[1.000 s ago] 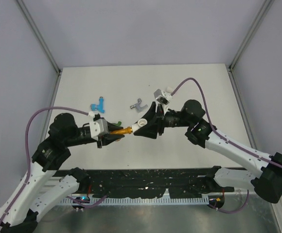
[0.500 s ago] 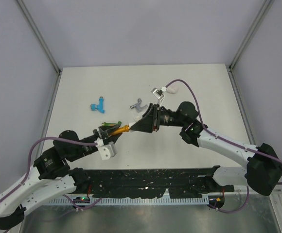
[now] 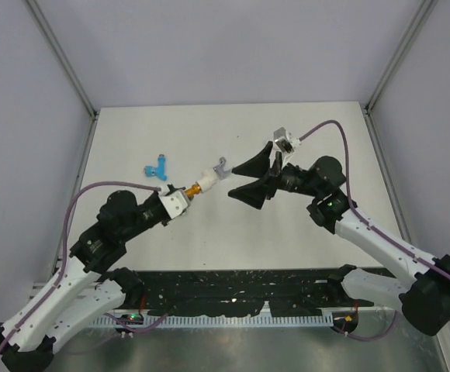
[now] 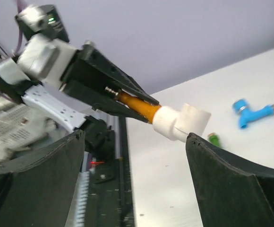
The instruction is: Install the water faucets
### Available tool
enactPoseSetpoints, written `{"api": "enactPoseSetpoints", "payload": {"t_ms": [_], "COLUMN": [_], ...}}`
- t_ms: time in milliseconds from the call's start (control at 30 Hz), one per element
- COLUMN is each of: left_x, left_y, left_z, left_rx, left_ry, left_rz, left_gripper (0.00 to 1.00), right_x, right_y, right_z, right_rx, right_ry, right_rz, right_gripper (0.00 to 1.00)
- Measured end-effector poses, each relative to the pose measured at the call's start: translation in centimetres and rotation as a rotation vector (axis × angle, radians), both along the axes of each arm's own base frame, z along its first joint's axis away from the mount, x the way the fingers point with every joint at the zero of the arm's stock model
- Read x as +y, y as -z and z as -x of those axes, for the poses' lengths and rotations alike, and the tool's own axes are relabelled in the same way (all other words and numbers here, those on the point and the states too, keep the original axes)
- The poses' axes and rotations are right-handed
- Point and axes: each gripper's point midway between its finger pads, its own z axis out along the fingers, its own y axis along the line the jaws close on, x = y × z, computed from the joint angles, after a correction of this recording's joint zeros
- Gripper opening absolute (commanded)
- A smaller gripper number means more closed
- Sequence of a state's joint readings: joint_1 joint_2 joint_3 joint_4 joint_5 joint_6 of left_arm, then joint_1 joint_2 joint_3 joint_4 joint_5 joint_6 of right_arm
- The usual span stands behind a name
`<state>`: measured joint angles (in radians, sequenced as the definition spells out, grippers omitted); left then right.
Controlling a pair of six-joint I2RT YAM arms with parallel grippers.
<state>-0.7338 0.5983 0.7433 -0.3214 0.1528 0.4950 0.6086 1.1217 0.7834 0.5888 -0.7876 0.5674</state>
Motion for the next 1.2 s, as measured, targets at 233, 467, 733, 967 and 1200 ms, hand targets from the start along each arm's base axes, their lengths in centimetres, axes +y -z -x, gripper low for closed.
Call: {"api": "enactPoseSetpoints", "payload": {"t_ms": [233, 467, 733, 967, 1200], "left_x": [-1.7, -5.1, -6.5, -6.6, -6.7], "left_y": [1.4, -2.2, -3.2, -4.1, -4.6], "left_z": [-0.5, 0.7, 1.4, 2.4, 2.7], "left_rx": [0.358, 0.738, 1.001, 1.106, 1.179], "left_ry": [0.094, 0.336, 0.458, 0.505, 0.515], "left_rz": [0.125, 0.332, 0.363, 0.377, 0.392], "left_gripper": [0.00, 0.00, 0.00, 0.00, 0.00], "right_x": [-2.6, -2.9, -2.8, -1.9, -1.0], "right_y": [-2.7, 1.2, 1.1, 0.8, 2.0], "right_z": [1.0, 1.7, 1.6, 1.5, 1.4], "right_rx": [-0.562, -0.871, -1.030, -1.086, -1.059], "right_ry": [0.104, 0.076, 0.068, 0.032, -0.010], "right_rz": [0.052, 0.089, 0.115, 0.126, 0.138], "right_gripper": [0.93, 0.92, 0.88, 0.80, 0.57]}}
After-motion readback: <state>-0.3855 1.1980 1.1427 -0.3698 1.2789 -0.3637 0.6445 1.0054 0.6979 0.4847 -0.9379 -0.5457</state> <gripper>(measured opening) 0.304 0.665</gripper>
